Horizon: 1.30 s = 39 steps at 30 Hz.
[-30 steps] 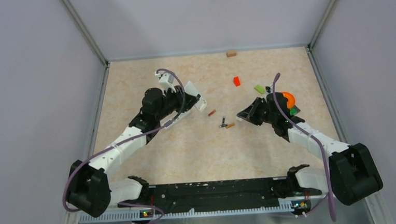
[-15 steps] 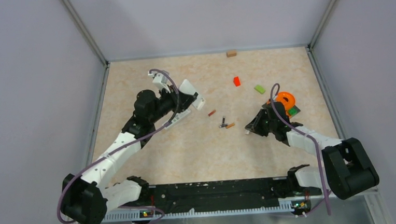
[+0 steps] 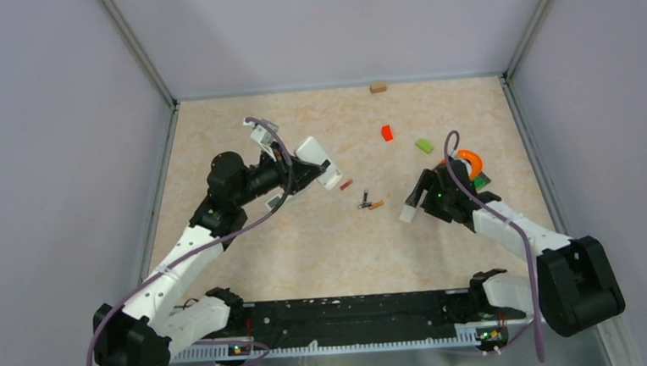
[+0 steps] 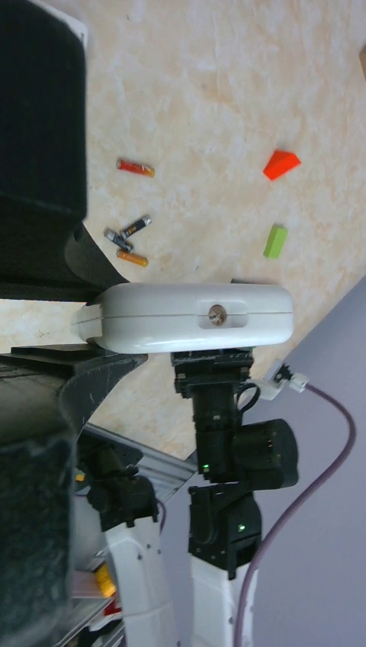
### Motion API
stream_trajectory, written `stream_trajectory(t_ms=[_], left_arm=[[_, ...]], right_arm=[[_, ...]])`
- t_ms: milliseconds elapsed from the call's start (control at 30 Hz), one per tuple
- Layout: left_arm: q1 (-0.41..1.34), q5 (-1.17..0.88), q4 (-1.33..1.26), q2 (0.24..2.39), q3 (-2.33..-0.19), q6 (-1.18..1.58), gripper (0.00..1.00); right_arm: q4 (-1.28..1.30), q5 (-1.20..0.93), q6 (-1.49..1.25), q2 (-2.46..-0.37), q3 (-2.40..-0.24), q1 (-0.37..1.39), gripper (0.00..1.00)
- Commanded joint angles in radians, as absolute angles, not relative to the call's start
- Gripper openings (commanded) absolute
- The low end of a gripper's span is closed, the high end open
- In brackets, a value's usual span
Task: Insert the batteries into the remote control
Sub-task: Place the battery cover at the center of the board, then adjust the remote control.
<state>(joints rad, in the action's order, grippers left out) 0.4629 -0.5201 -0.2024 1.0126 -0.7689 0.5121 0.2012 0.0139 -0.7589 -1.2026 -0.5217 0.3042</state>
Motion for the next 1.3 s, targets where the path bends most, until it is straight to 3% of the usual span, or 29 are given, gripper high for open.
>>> stream_trajectory(t_ms=[0,133,333,400,667,933,1033,1200,1267], left_arm=[[0.458,-0.754,-0.284,1.021,-0.793,0.453,0.00],[0.459,-0.810,-0.251,1.037,-0.822,0.431,0.00],[0.459,-0.760,-0.229,1.018,-0.817,0.416,0.00],[0.458,-0.727,-0.243,1.013,-0.806,0.433,0.00],[0.451,-0.573,-0.264,1.048,-0.852,0.635,0.00],[0.449,-0.706,-0.466,1.095,-0.846,0.850,0.00],[0.445,-0.735,-0.556,1.103,-0.828,0.947,0.00],[0.430,-0.736,-0.631,1.062,-0.775,1.052,0.02],[0.428,-0.738,-0.630,1.056,-0.771,1.063,0.05]], right_arm=[[0.220,0.039,-0.635,-1.059,-0.599,0.299,0.75],[0.082,-0.112,-0.580,-1.010,-0.616,0.299,0.74],[0.014,-0.218,-0.650,-1.130,-0.704,0.340,0.59],[-0.082,-0.265,-0.660,-1.138,-0.705,0.388,0.58],[-0.907,-0.666,-0.835,-1.097,-0.521,0.520,0.77],[-1.032,-0.578,-0.877,-1.176,-0.568,0.628,0.77],[-1.191,-0.565,-0.942,-1.213,-0.570,0.632,0.68],[-1.359,-0.566,-1.014,-1.241,-0.561,0.640,0.44],[-1.386,-0.566,-1.027,-1.245,-0.565,0.644,0.40]])
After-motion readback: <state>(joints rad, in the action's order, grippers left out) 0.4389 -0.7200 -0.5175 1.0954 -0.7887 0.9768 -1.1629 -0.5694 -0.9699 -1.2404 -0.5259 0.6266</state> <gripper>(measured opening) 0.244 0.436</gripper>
